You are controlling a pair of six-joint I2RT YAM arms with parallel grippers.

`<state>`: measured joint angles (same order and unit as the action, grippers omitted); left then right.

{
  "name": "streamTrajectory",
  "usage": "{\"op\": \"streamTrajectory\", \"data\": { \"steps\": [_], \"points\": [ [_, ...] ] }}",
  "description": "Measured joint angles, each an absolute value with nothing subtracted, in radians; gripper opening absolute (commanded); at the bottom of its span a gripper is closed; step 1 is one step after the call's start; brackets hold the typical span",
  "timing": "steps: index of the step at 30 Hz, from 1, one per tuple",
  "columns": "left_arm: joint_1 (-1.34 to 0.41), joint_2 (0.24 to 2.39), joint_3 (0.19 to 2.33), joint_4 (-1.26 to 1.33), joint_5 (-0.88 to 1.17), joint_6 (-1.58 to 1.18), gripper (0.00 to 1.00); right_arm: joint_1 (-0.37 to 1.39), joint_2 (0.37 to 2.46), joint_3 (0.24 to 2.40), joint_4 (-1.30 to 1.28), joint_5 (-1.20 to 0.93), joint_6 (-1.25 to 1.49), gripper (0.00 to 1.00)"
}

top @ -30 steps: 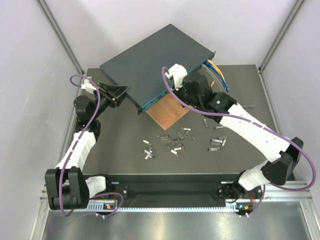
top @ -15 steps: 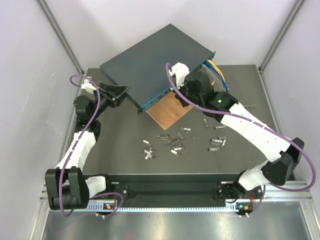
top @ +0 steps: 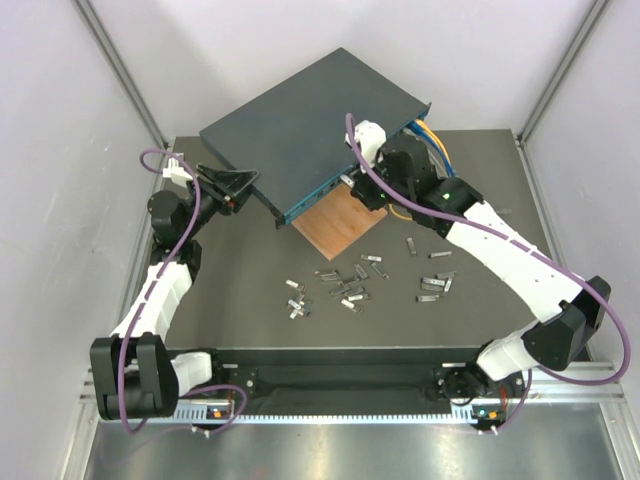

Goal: Insert the plug into the switch port

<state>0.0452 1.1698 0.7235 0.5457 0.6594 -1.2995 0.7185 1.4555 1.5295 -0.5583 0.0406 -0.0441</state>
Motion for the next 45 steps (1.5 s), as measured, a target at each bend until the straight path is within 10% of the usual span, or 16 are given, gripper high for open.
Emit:
{"op": "streamTrajectory", "data": {
  "steps": [45],
  "points": [
    [0.045,1.175,0.731,0.540,0.667,-1.292,0.00,0.717,1.468,1.505,-0.444,0.025,-0.093,0.00]
  ]
}}
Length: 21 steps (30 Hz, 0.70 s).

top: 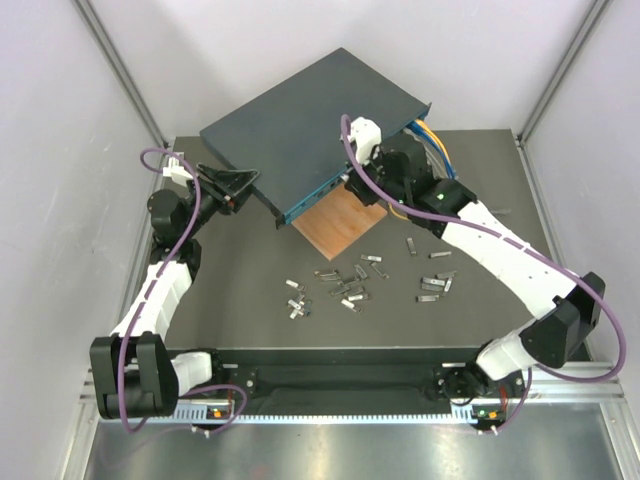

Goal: Insert the plug into the switch port

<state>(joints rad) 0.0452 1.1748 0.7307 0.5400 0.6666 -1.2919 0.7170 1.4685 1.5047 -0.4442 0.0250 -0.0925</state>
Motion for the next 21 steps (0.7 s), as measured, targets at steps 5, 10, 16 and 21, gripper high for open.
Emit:
{"op": "streamTrajectory", "data": {
  "steps": [5,10,16,21],
  "points": [
    [0.045,1.177,0.731,0.540,0.669,-1.292,0.00,0.717,1.488,1.505,-0.413,0.023,-0.085,0.00],
    [0.045,1.178,0.732,0.540,0.670,-1.291,0.00,0.717,1.512,1.505,-0.365,0.019,-0.085,0.08],
    [0.045,1.180,0.733,0.540,0.673,-1.291,0.00,0.717,1.517,1.511,-0.362,0.010,-0.088,0.35],
    [0.045,1.180,0.735,0.538,0.676,-1.288,0.00,0.706,1.509,1.511,-0.373,-0.007,-0.099,0.48]
  ]
}}
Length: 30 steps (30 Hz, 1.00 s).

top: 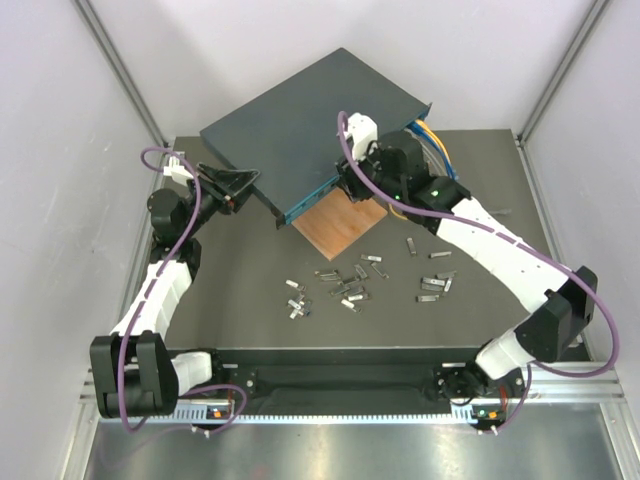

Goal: Insert the plug into the switch port

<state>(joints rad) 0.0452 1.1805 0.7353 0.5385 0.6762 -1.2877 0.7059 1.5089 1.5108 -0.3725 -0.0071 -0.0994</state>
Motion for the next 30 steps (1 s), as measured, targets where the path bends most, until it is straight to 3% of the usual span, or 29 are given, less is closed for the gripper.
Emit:
{"op": "streamTrajectory", "data": {
  "steps": [4,7,10,16,30],
  "points": [
    [0.045,1.181,0.738,0.535,0.678,-1.286,0.00,0.666,1.470,1.511,-0.403,-0.027,-0.111,0.58],
    [0.045,1.181,0.740,0.530,0.680,-1.284,0.00,0.633,1.421,1.503,-0.425,-0.049,-0.117,0.58],
    [0.045,1.182,0.743,0.527,0.682,-1.283,0.00,0.613,1.390,1.500,-0.450,-0.076,-0.126,0.52],
    [0.046,1.183,0.746,0.521,0.684,-1.281,0.00,0.606,1.431,1.541,-0.543,-0.147,-0.131,0.31],
    [0.046,1.183,0.751,0.514,0.687,-1.278,0.00,0.606,1.542,1.620,-0.570,-0.186,-0.068,0.24]
  ]
}}
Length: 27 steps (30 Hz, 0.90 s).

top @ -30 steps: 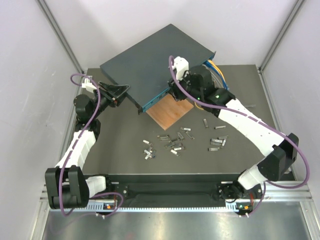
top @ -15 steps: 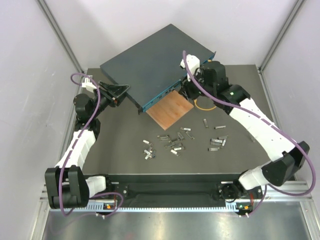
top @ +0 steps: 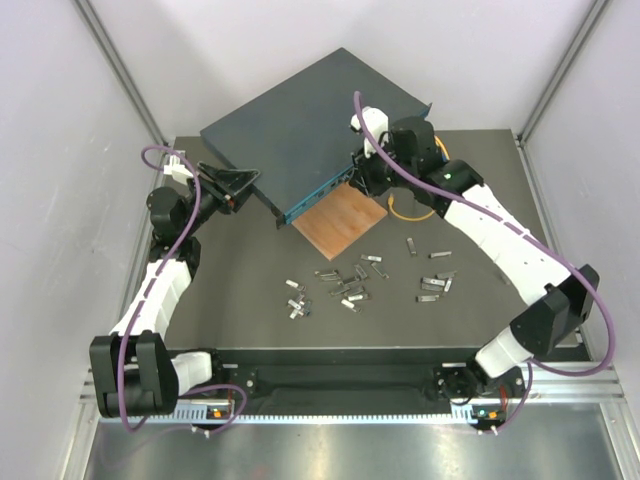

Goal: Insert the plug into the switch port

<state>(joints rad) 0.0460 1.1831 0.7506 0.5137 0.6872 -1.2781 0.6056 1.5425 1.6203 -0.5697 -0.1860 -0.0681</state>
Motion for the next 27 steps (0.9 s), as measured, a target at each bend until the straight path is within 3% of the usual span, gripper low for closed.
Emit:
{"op": "streamTrajectory", "data": {
  "steps": [27],
  "points": [
    [0.049,1.187,0.752,0.515,0.688,-1.280,0.00,0.606,1.599,1.685,-0.599,-0.185,0.092,0.24]
  ]
}}
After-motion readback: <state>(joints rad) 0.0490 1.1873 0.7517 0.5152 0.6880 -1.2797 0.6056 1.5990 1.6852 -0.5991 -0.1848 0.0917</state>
